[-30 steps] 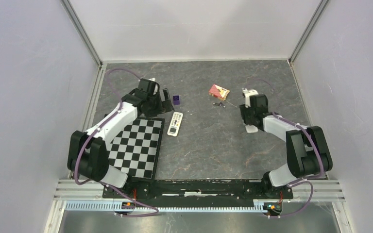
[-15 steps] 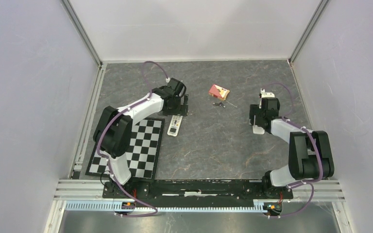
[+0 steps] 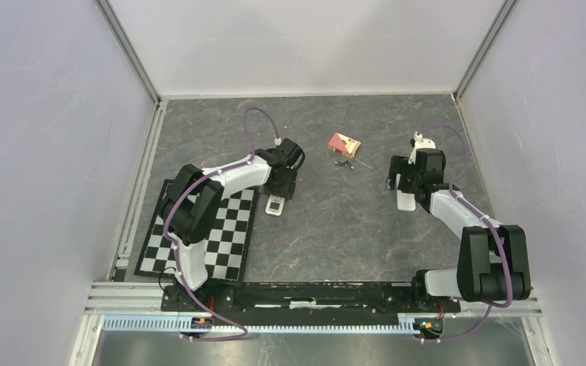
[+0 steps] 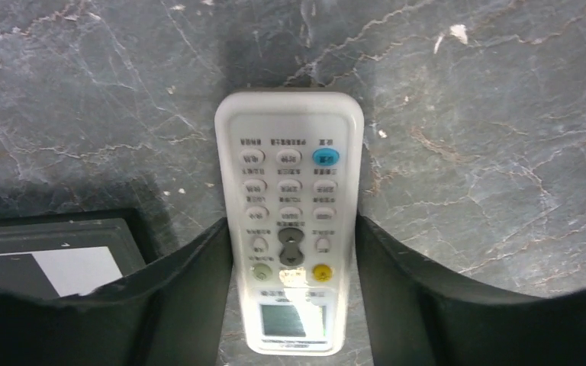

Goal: Load the batteries into the remote control

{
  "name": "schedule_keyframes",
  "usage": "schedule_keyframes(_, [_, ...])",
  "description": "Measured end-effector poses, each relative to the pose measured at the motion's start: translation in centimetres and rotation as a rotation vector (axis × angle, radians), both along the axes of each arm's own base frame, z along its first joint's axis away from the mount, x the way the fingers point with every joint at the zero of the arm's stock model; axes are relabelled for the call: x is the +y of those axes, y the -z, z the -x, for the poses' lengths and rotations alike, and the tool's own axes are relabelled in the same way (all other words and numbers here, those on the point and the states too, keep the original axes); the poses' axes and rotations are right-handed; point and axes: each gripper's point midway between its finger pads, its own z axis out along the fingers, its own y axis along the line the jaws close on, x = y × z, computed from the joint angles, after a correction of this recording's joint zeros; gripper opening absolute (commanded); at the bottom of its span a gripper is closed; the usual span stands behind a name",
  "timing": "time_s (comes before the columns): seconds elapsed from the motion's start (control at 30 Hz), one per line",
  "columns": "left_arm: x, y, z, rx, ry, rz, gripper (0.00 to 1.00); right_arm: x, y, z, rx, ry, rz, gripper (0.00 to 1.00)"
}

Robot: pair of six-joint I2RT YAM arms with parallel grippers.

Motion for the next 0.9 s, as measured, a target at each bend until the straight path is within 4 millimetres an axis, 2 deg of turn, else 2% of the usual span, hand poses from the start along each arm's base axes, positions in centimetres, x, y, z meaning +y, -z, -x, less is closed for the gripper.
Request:
schedule_keyframes(0.1, [-0.2, 0.4, 0.6, -0.001, 0.023, -0.011, 0.49, 1.4, -0.5, -0.2, -0.010, -0.058, -0.058, 0.78])
schedule_keyframes(0.23, [-0.7, 0.4, 0.9, -0.015, 0.061, 0.003, 0.38, 3.7, -0.7, 0.1, -0.006, -0.144, -0.145, 0.77])
schedule_keyframes(0.37, [-2.2, 0.1, 2.2, 0.036, 0.163, 0.091, 0.37, 7.3, -1.2, 0.8, 0.005, -0.275, -0.224, 0.85])
schedule_keyframes(0.43, [-3.8, -0.8, 3.7, 0.083, 0.247, 0.186, 0.37, 10.3, -1.9, 1.6, 0.009, -0.376, -0.274, 0.90])
schedule_keyframes(0.53, [-6.7, -4.0, 5.6, 0.119, 0.378, 0.365, 0.37, 15.0, -4.2, 2.9, -0.007, -0.533, -0.362, 0.94])
schedule_keyframes(0.63, [-9.6, -8.9, 7.0, 0.117, 0.506, 0.554, 0.37, 18.2, -7.3, 3.6, -0.038, -0.623, -0.453, 0.97])
schedule_keyframes(0.73, [-11.5, -13.6, 7.9, 0.086, 0.602, 0.693, 0.37, 20.2, -10.6, 4.3, -0.066, -0.649, -0.566, 0.98])
schedule_keyframes(0.8, [-11.6, -15.1, 7.9, 0.075, 0.624, 0.745, 0.38, 20.9, -12.8, 4.6, -0.100, -0.642, -0.639, 0.98])
schedule_keyframes(0.9, [-13.0, -17.6, 8.9, 0.076, 0.691, 0.860, 0.38, 21.5, -16.1, 4.5, -0.185, -0.621, -0.736, 0.98])
